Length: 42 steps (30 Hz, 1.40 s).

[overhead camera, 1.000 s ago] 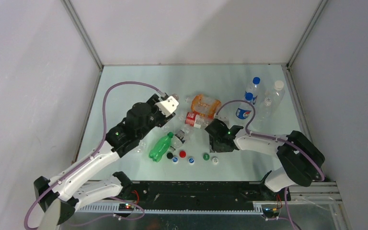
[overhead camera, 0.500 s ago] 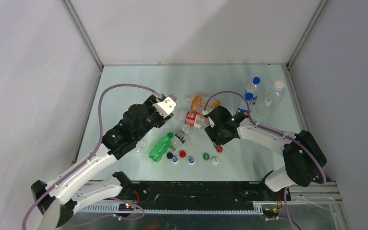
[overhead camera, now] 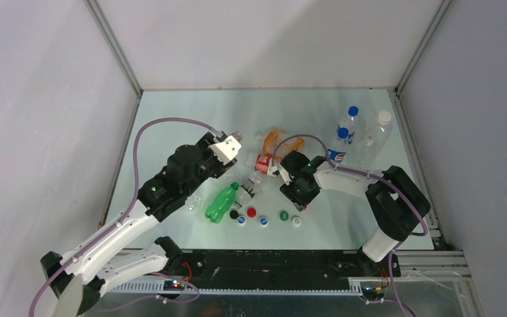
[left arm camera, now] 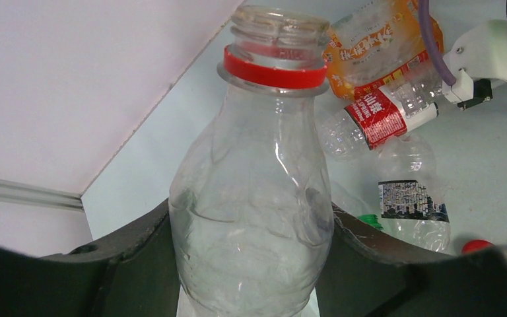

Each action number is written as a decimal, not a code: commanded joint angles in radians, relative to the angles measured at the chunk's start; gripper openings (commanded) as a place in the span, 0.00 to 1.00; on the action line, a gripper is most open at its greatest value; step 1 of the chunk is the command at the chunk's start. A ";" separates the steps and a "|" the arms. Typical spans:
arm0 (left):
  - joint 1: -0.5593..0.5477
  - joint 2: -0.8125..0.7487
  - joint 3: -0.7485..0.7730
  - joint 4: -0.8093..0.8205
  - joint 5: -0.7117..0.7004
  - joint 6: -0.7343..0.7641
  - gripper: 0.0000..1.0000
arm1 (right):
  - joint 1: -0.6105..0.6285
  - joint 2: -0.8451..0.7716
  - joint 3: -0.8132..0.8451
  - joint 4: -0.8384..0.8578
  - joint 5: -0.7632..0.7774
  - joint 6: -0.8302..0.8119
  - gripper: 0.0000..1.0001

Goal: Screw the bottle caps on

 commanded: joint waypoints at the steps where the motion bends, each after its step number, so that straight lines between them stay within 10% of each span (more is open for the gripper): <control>1: 0.001 -0.013 -0.002 0.016 0.016 0.022 0.35 | 0.002 0.030 0.026 0.030 0.017 -0.030 0.48; 15: 0.008 0.027 0.034 -0.059 0.151 0.043 0.34 | -0.008 -0.087 0.042 -0.001 -0.072 -0.042 0.05; 42: -0.026 0.237 0.377 -0.428 0.685 0.141 0.33 | -0.066 -0.668 0.318 0.136 -0.716 -0.507 0.00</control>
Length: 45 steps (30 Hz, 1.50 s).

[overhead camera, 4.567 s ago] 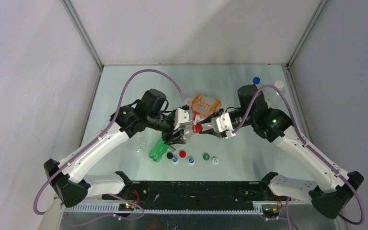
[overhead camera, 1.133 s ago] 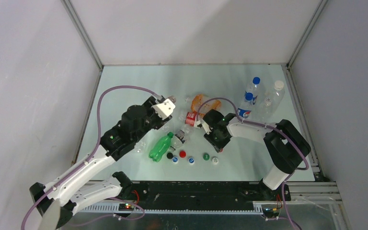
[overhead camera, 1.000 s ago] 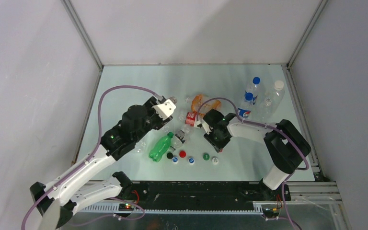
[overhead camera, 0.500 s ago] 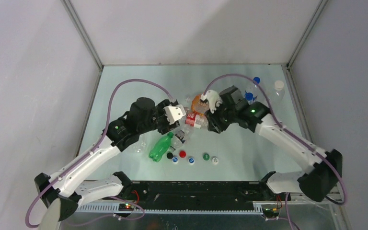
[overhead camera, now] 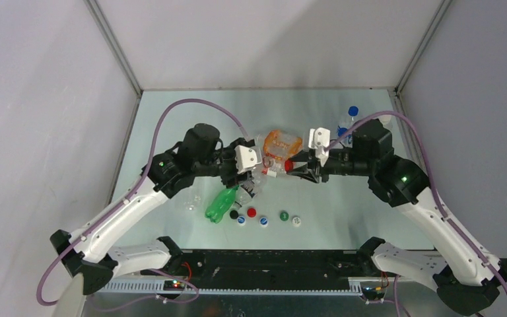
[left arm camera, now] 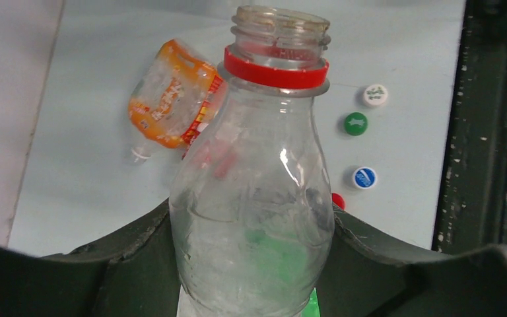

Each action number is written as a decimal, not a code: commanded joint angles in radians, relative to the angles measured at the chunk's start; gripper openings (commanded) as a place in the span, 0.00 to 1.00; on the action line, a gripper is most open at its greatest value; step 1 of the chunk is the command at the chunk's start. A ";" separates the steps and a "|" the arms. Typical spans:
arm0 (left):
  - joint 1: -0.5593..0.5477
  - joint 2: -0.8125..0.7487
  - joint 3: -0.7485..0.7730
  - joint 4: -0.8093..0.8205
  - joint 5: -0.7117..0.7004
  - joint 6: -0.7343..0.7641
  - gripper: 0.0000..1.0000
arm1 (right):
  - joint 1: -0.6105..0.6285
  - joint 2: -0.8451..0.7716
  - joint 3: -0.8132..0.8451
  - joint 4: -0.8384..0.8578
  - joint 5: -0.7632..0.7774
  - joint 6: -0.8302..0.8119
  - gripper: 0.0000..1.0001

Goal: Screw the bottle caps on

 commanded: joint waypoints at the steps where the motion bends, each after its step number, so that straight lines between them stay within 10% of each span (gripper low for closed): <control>1: -0.028 0.031 0.093 -0.077 0.097 0.028 0.33 | -0.004 -0.022 0.026 0.082 -0.131 -0.150 0.00; 45: -0.069 0.181 0.257 -0.222 0.172 0.059 0.25 | 0.078 0.099 0.024 -0.089 -0.160 -0.713 0.00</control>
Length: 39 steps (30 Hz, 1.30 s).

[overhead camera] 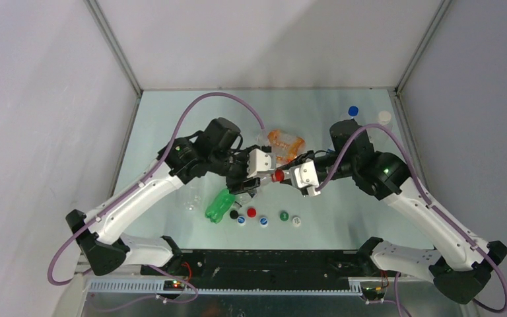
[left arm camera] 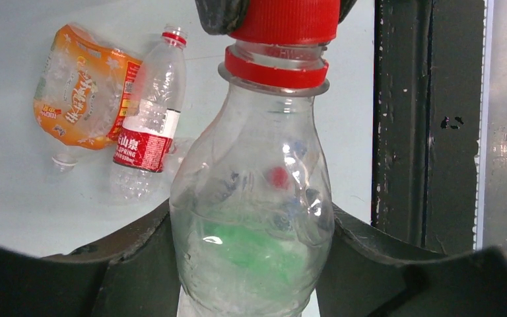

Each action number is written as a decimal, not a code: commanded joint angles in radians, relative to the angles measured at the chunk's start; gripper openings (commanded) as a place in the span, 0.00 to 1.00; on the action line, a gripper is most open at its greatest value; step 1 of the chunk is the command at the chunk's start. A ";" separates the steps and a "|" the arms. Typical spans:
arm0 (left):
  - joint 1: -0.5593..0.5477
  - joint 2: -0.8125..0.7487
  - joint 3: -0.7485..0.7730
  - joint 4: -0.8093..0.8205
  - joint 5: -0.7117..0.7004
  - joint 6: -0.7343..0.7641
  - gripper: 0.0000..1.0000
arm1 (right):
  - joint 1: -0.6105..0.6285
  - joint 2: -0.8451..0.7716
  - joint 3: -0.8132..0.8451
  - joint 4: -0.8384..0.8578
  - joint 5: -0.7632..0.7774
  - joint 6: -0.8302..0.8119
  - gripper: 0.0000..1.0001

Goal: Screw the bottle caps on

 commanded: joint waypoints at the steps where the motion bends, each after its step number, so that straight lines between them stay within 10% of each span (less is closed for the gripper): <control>1: 0.012 -0.009 0.029 0.092 0.088 -0.001 0.25 | 0.022 0.025 0.021 0.002 0.013 -0.081 0.00; 18: 0.118 -0.029 -0.039 0.223 0.324 -0.058 0.24 | 0.010 0.039 -0.034 0.115 -0.035 -0.111 0.00; 39: 0.022 -0.220 -0.285 0.710 -0.186 -0.133 0.25 | -0.058 0.103 0.019 0.195 -0.129 0.427 0.00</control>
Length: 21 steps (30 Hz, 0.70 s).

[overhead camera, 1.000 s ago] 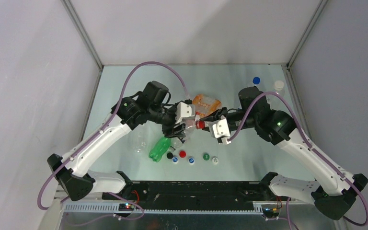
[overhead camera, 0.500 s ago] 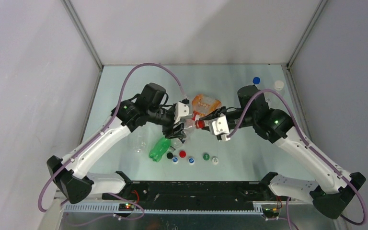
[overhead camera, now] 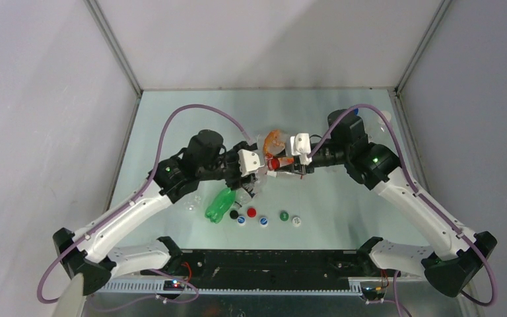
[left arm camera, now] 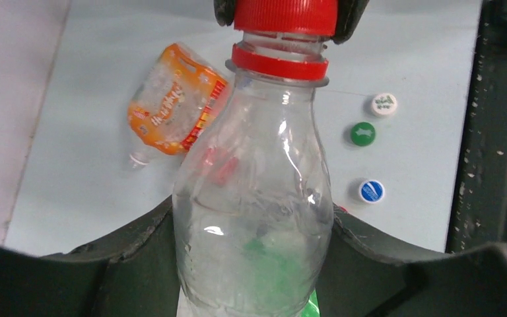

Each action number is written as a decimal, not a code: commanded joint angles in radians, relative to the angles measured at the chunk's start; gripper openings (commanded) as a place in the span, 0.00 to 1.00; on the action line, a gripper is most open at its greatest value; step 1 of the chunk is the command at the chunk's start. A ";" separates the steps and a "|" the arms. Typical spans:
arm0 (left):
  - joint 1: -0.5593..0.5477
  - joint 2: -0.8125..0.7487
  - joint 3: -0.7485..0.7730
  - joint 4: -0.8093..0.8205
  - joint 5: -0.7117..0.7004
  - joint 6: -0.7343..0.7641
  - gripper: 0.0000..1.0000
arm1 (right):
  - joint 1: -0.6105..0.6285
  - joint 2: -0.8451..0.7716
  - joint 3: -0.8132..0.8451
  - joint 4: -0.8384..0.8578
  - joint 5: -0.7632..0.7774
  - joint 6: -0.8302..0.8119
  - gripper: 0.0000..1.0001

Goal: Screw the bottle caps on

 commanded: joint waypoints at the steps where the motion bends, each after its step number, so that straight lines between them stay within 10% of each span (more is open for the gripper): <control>1: -0.035 -0.045 -0.003 0.328 -0.118 -0.046 0.25 | 0.004 0.027 0.036 0.029 -0.089 0.173 0.00; 21: -0.085 -0.017 0.015 0.366 -0.389 -0.123 0.24 | -0.009 0.121 0.166 -0.066 0.022 0.496 0.00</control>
